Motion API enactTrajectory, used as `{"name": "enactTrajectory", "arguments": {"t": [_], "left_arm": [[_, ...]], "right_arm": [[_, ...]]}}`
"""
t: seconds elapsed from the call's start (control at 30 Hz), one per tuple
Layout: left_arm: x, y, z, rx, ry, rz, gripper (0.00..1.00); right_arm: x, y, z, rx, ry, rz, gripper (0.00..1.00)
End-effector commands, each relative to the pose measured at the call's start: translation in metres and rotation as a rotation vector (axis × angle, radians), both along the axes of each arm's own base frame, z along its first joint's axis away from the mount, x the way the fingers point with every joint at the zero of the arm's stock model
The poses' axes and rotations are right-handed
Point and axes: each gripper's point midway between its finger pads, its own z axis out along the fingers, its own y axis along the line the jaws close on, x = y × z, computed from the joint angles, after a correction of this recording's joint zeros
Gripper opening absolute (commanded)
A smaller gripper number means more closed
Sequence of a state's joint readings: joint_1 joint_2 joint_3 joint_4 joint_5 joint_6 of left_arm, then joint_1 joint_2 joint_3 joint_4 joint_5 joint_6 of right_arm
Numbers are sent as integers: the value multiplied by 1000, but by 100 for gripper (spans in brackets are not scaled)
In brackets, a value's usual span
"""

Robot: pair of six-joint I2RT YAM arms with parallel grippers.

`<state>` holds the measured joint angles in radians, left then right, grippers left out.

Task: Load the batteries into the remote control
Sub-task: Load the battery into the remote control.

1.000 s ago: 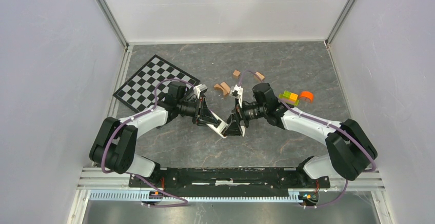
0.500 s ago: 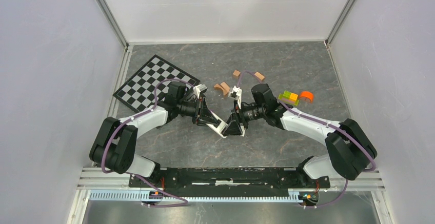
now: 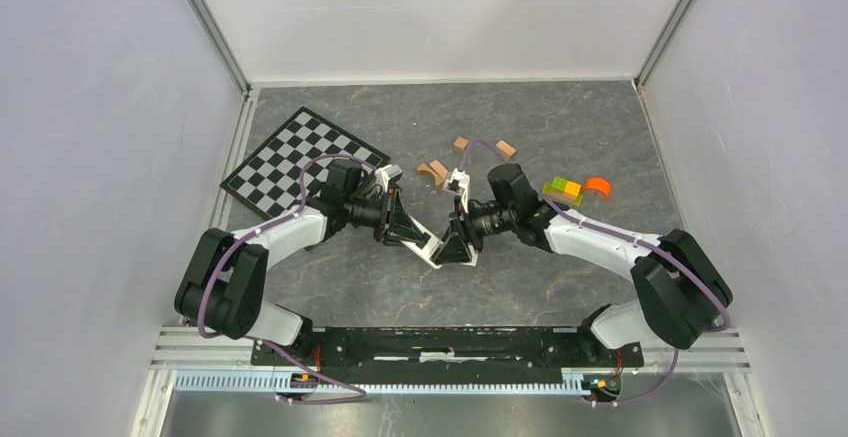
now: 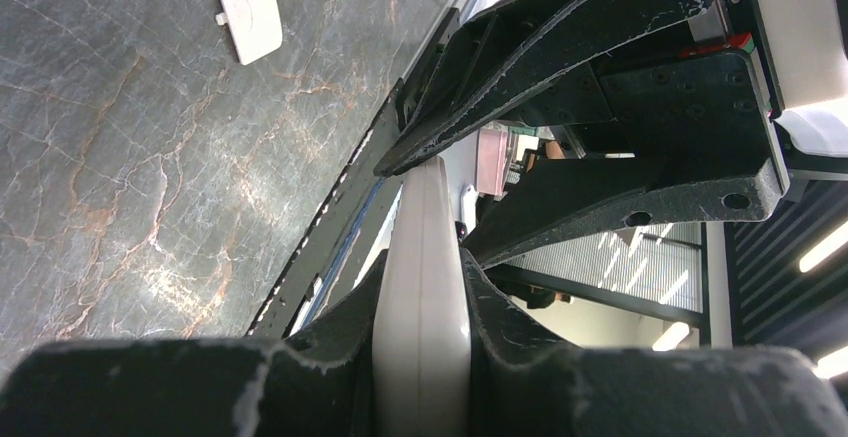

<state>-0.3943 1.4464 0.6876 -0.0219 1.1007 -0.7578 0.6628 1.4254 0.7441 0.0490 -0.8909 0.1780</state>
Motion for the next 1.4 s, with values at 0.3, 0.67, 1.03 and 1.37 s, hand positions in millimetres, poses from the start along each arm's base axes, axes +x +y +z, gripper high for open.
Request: {"name": "enactTrajectory", "arguments": {"t": [0.3,0.67,1.03,1.37], "left_arm": [[-6,-1,33,-70,-35,-35,2],[-5,1,36,-57,-82,-12,2],[-1,1,44,-63,-150,2,2],[-6,3,59,-93,-217,1,2]], "right_arm": [[28,-7,-21,-102,-114,-95,75],[18,1,9,40,-150,-63,98],[-15,1,57,292,-92,-32,98],[18,-4,59,304,54,-333,89]]}}
